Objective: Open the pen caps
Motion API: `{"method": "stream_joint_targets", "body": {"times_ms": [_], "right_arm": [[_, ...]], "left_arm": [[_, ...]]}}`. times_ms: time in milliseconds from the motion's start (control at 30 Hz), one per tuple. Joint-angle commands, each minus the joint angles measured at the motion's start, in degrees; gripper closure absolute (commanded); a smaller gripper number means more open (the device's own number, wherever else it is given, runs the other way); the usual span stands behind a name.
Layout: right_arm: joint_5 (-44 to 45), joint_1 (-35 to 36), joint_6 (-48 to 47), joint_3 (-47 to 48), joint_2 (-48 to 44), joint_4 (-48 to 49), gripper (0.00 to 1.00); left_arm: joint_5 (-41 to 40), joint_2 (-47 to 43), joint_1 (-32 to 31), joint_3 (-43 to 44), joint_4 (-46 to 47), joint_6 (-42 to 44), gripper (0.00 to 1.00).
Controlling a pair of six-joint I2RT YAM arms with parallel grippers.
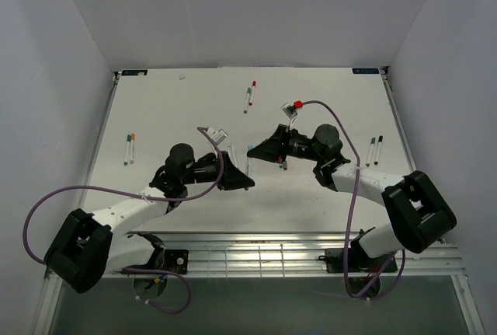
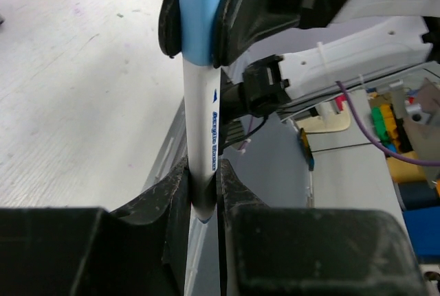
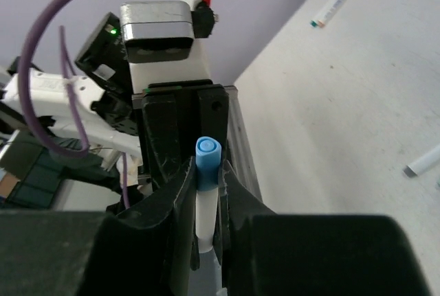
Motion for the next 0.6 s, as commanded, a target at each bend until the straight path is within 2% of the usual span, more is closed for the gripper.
{"method": "stream_joint_targets", "body": {"times_ms": [0,33,100,133,200,233,267,300,333,367,400,433,567], "right_arm": [[-4.73,-2.33,10.64,1.13,3.69,28.61,0.92],[-5.17,-2.77,12.78,1.65,4.76,33.35,0.92],[-4.74,-3.04,13.94,2.18,5.56,32.97,0.92],[-3.17,-3.04,11.07,2.44,4.86,30.61,0.92],[1.31,-3.13,3.79,3.67,0.74,9.50,0.92],[4.90,-2.95,-4.87,5.24,-0.84,-0.95,0.92],[11.90,-2.78,-7.91,8.65,-2.69,-16.37,0.92],[15.71,-2.69,-9.95,10.25,-3.23,-22.87,0.92],[19.23,-2.78,-11.71,11.92,-3.58,-28.16,0.92],[27.35,-2.34,-15.12,16.11,-3.76,-33.26,0.92],[31.87,-1.99,-16.28,18.59,-3.32,-44.80,0.92],[33.75,-1.90,-17.51,20.36,-2.71,-47.26,0.92],[40.61,-1.81,-20.07,23.80,-2.00,-52.90,0.92]], "left_arm": [[8.50,-1.33,-0.39,-2.26,6.78,-4.79,1.00],[8.85,-1.33,-0.39,-2.44,7.40,-5.06,1.00],[8.24,-1.68,-0.39,-3.14,7.32,-5.24,1.00],[7.63,-2.11,-0.39,-3.41,6.28,-5.07,1.00],[2.73,-2.90,-0.39,-3.15,1.90,-3.49,1.00],[-0.95,-4.65,-0.73,-2.88,-6.31,-0.35,1.00],[-9.08,-5.54,-1.09,-2.53,-10.13,1.16,1.00],[-14.04,-6.24,-1.61,-0.96,-14.17,2.74,1.00],[-20.00,-6.68,-3.97,0.36,-23.09,5.63,1.00],[-24.85,-6.69,-5.47,1.41,-26.22,6.79,1.00],[-32.03,-6.51,-6.53,2.30,-28.78,7.49,1.00],[-34.54,-6.25,-8.02,3.52,-32.54,7.50,1.00],[-39.31,-5.99,-8.65,3.71,-34.95,7.68,1.00]]}}
